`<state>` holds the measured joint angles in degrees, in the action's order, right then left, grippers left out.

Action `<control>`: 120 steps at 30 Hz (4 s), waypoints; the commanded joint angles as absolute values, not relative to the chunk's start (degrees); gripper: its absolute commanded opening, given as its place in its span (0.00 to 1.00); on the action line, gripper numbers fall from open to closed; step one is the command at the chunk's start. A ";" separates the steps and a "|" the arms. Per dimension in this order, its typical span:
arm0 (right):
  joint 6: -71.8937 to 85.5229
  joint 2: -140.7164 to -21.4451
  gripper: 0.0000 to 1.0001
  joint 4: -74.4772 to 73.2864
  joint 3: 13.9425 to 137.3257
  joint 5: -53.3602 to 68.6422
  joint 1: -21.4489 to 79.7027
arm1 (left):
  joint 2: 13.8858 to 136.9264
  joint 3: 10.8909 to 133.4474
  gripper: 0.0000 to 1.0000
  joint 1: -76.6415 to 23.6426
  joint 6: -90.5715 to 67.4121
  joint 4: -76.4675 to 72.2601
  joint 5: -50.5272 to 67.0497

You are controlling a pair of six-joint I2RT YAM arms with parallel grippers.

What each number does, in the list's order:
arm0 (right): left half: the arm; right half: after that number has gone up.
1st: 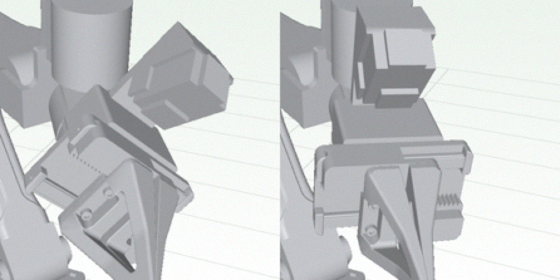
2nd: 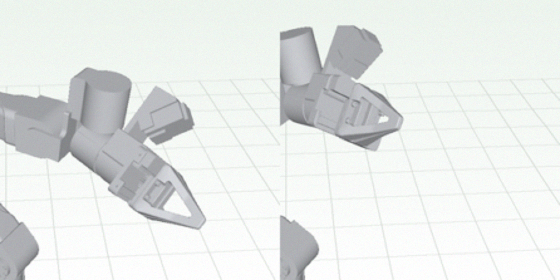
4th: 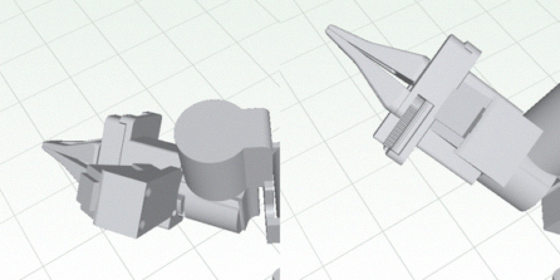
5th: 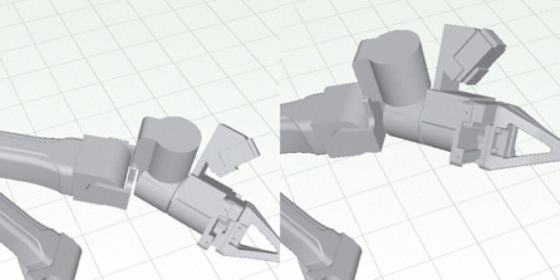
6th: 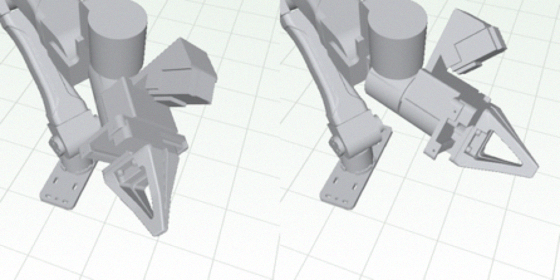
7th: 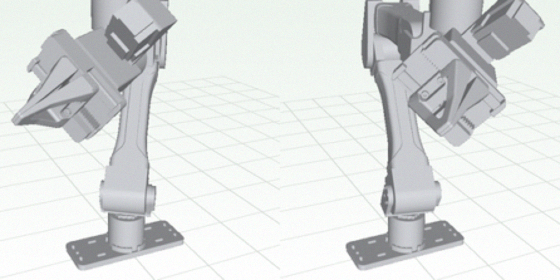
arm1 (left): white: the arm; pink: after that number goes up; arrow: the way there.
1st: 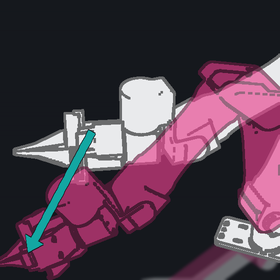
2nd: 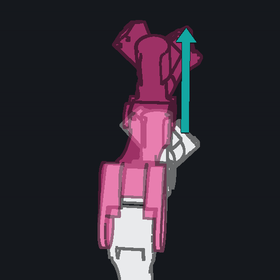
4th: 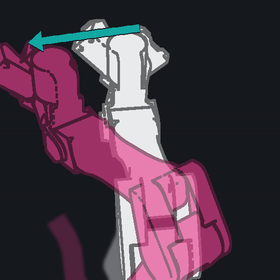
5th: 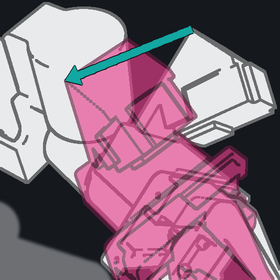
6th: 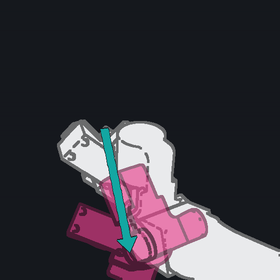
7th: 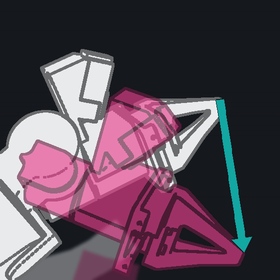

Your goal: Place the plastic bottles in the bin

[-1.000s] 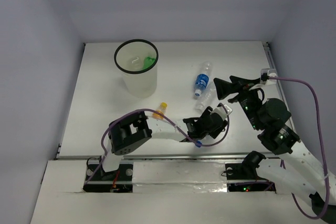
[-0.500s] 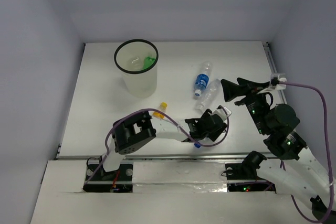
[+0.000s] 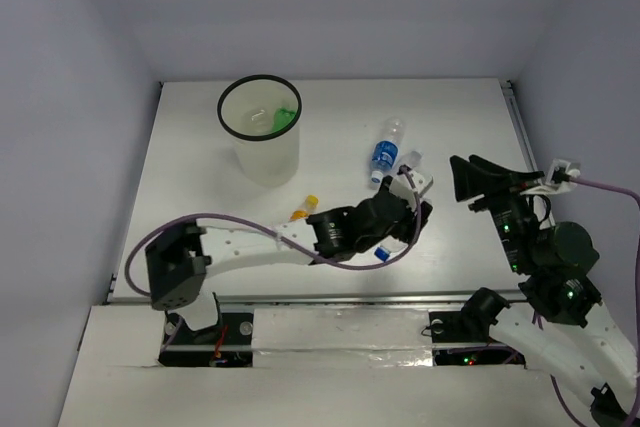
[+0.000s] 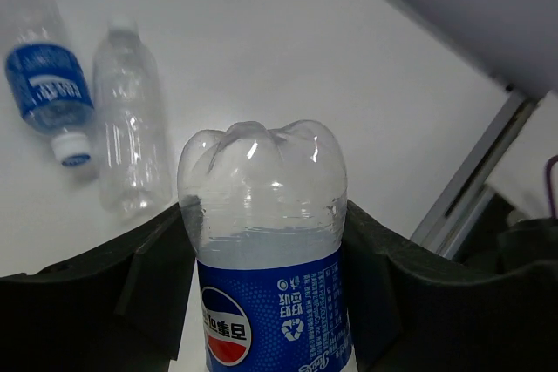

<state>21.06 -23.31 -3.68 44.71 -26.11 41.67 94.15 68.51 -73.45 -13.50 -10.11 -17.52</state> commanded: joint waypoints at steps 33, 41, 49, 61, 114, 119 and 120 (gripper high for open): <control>27.60 -34.36 0.14 5.89 32.70 -12.83 41.84 | 91.40 80.69 0.40 -23.38 8.69 -42.71 -32.17; 28.13 -35.24 0.14 6.94 31.46 -13.01 41.84 | 92.29 75.24 0.48 -23.38 9.23 -45.53 -33.57; 29.09 -39.90 0.15 6.24 32.34 -14.41 41.84 | 90.70 72.51 0.73 -22.85 6.60 -42.20 -31.56; 31.02 -44.29 0.14 1.25 35.41 -19.51 41.84 | 81.14 80.25 0.69 -22.85 -5.87 -20.58 -17.43; 29.97 -100.98 0.84 -21.00 72.23 -9.93 12.92 | 37.18 22.06 0.47 -63.11 -23.20 -24.08 -23.12; 29.44 -103.79 0.82 -25.92 75.49 -10.37 12.92 | 35.69 21.97 0.47 -63.11 -23.03 -23.64 -23.11; 29.44 -104.32 0.82 -27.15 76.19 -10.46 12.92 | 35.42 21.80 0.47 -63.11 -23.03 -23.56 -23.12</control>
<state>30.24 -103.39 -22.79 72.38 -9.28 12.93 36.93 22.79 -62.92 -23.83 -20.97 -23.75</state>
